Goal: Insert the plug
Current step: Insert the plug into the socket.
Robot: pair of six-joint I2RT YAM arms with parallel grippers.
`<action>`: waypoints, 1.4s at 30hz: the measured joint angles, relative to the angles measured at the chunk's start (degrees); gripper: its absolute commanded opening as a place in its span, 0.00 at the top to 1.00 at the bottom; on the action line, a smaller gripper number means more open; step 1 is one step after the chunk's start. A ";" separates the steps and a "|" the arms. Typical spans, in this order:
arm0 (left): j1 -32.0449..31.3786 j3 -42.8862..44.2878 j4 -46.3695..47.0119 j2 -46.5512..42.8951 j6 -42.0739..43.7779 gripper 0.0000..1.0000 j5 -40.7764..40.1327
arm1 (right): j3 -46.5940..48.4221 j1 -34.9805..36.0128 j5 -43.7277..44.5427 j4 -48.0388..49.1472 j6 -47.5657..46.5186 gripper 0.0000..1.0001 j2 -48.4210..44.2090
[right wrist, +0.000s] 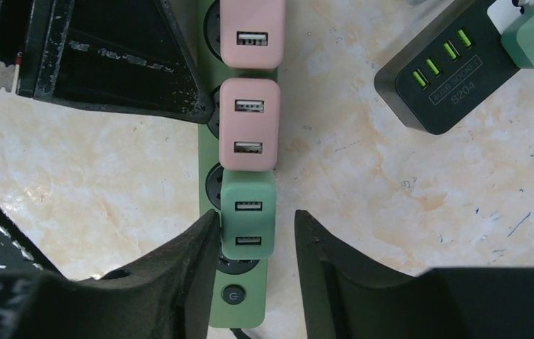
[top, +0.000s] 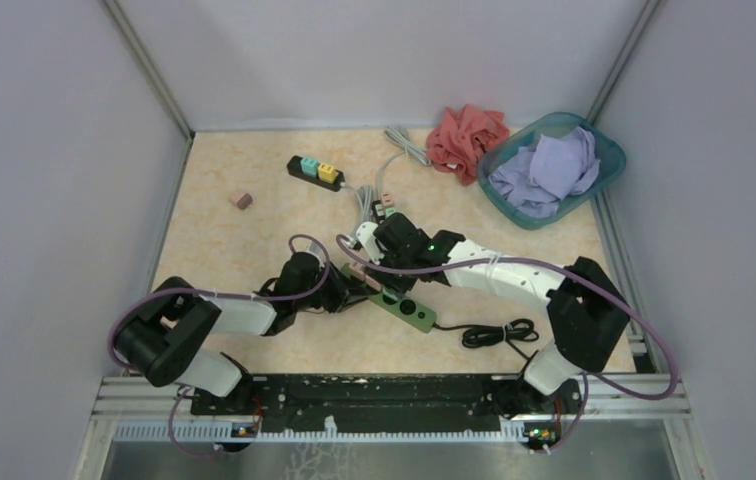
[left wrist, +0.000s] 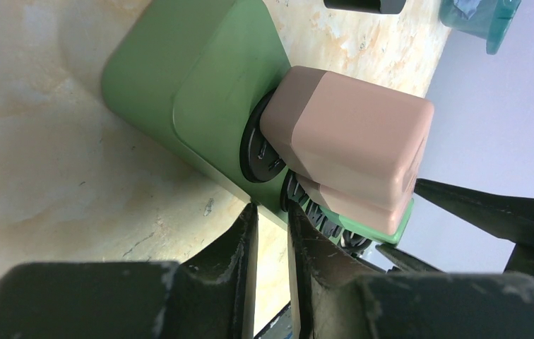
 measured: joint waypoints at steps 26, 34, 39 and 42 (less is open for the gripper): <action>0.00 0.00 -0.20 -0.15 0.02 0.75 -0.42 | -1.18 2.19 1.66 2.47 -1.31 1.00 1.97; 0.00 0.00 -0.22 -0.15 0.00 0.75 -0.46 | -4.04 1.11 1.77 6.01 -0.13 1.00 0.59; 0.00 0.00 -0.24 -0.17 0.00 0.75 -0.48 | -4.72 -1.38 -0.94 6.69 1.42 1.00 0.50; 0.00 0.00 -0.24 -0.17 0.00 0.75 -0.50 | -4.72 -1.77 -1.70 6.73 1.60 1.00 0.61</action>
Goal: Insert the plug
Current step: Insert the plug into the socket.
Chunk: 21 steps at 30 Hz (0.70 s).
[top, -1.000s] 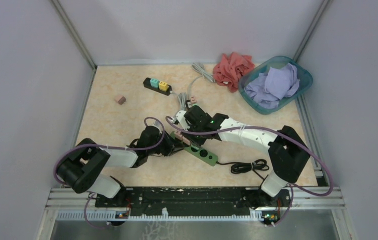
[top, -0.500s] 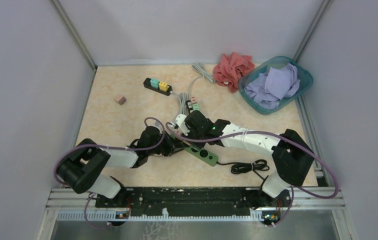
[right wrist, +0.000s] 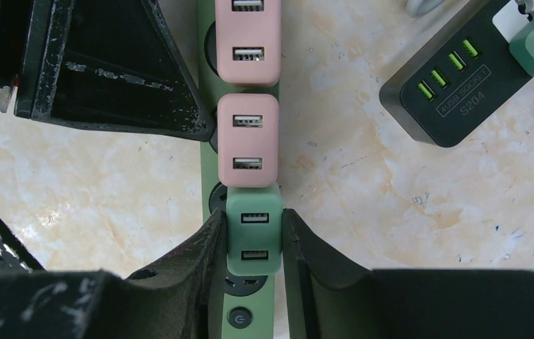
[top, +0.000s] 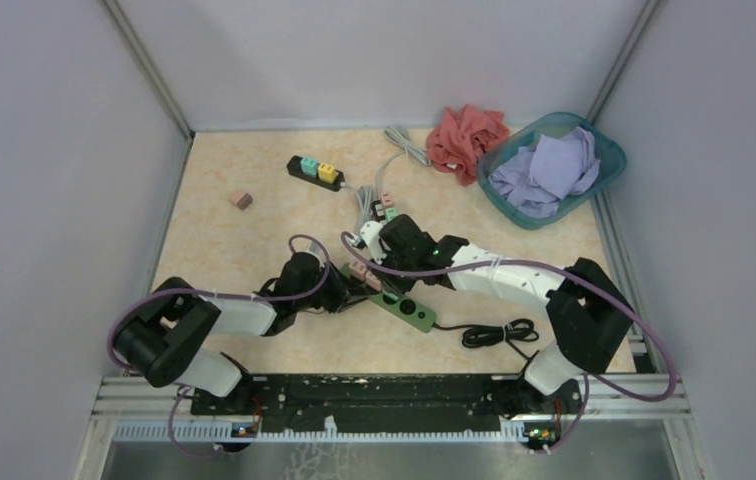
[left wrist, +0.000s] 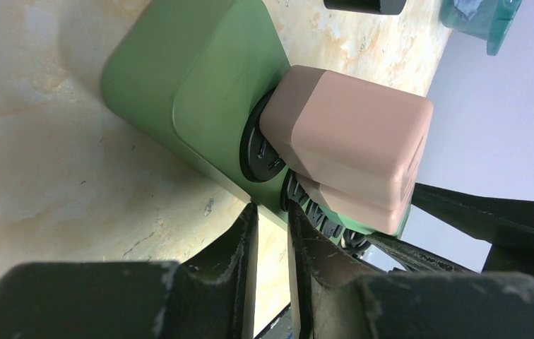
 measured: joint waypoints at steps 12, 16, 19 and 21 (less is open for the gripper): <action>-0.02 0.00 -0.17 -0.09 0.00 0.75 -0.04 | -0.33 1.27 0.85 0.46 -1.29 1.00 0.04; -0.09 0.00 -0.42 -0.31 0.02 0.75 -0.28 | -0.24 1.99 2.10 0.31 -1.31 1.00 0.04; -0.11 0.00 -0.50 -0.35 0.04 0.75 -0.39 | -0.26 3.43 3.91 0.35 -1.77 1.00 0.04; -0.11 0.02 -0.50 -0.35 0.04 0.75 -0.39 | -0.35 4.00 4.68 0.46 -1.97 1.00 0.02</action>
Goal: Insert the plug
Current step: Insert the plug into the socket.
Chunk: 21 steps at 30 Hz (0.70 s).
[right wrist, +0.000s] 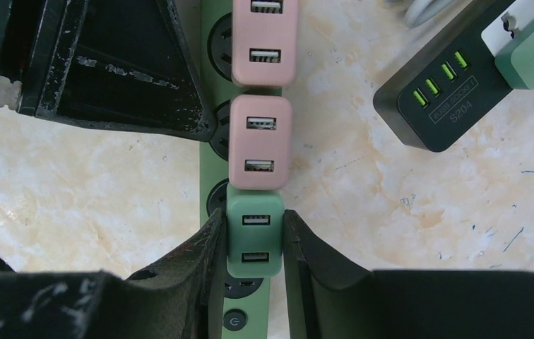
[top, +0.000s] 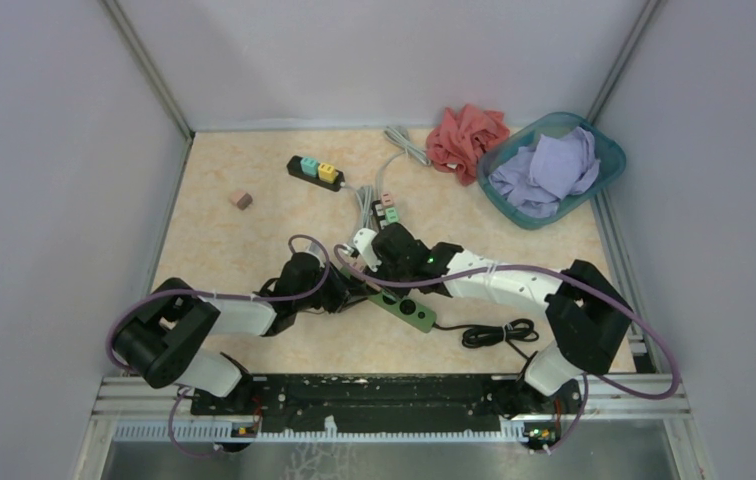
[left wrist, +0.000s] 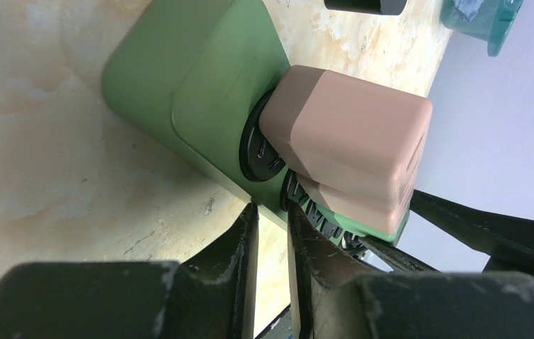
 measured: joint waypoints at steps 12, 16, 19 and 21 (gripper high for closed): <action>0.00 -0.02 0.00 -0.02 -0.02 0.75 -0.02 | -0.20 0.33 0.68 0.39 0.02 1.00 -0.13; 0.00 -0.02 0.00 -0.02 -0.02 0.75 -0.02 | -0.81 0.42 0.81 1.40 0.02 1.00 -1.53; 0.00 -0.02 0.00 -0.04 -0.02 0.75 -0.02 | -1.33 0.42 0.57 2.03 0.00 1.00 -2.08; 0.00 -0.02 -0.02 -0.04 -0.02 0.75 -0.02 | -1.53 0.42 0.50 2.34 -0.02 0.98 -2.21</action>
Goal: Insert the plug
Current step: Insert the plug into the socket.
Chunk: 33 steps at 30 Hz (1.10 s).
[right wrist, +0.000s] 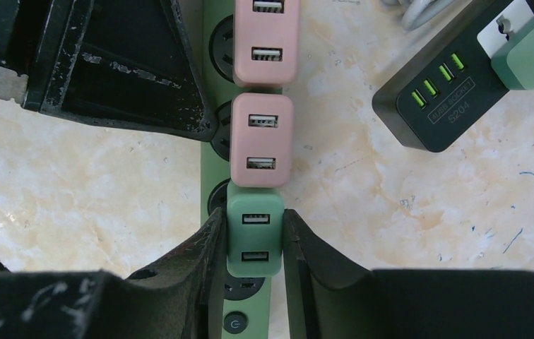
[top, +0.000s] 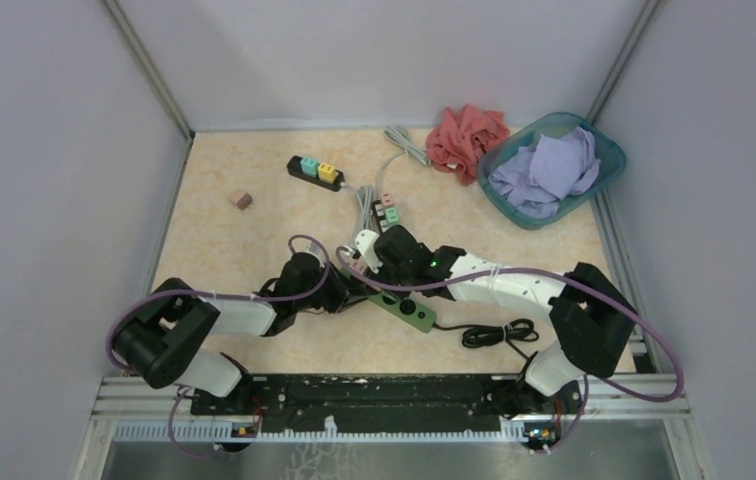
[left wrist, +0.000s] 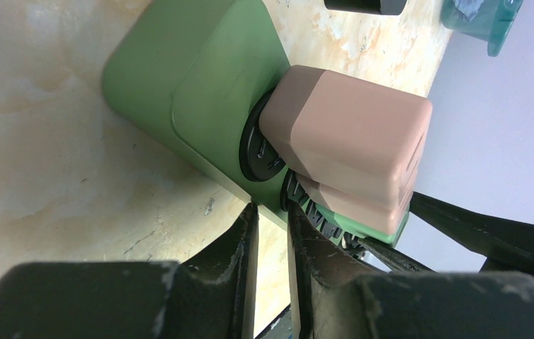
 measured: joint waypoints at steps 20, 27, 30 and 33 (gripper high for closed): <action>-0.15 0.00 -0.44 -0.35 0.39 0.71 -0.70 | -1.88 0.00 -0.94 1.99 -0.79 0.64 -1.75; -0.15 0.00 -0.72 -0.55 0.66 0.70 -0.96 | -1.88 0.11 -1.66 -0.92 -1.03 0.49 -4.42; -0.15 0.00 -1.27 -0.90 0.85 0.69 -1.25 | -1.88 0.22 -1.03 -0.96 -0.87 0.42 -7.06; -0.15 0.00 -2.51 -1.75 1.20 0.67 -1.86 | -1.92 0.35 0.35 -0.68 -0.52 0.35 -10.51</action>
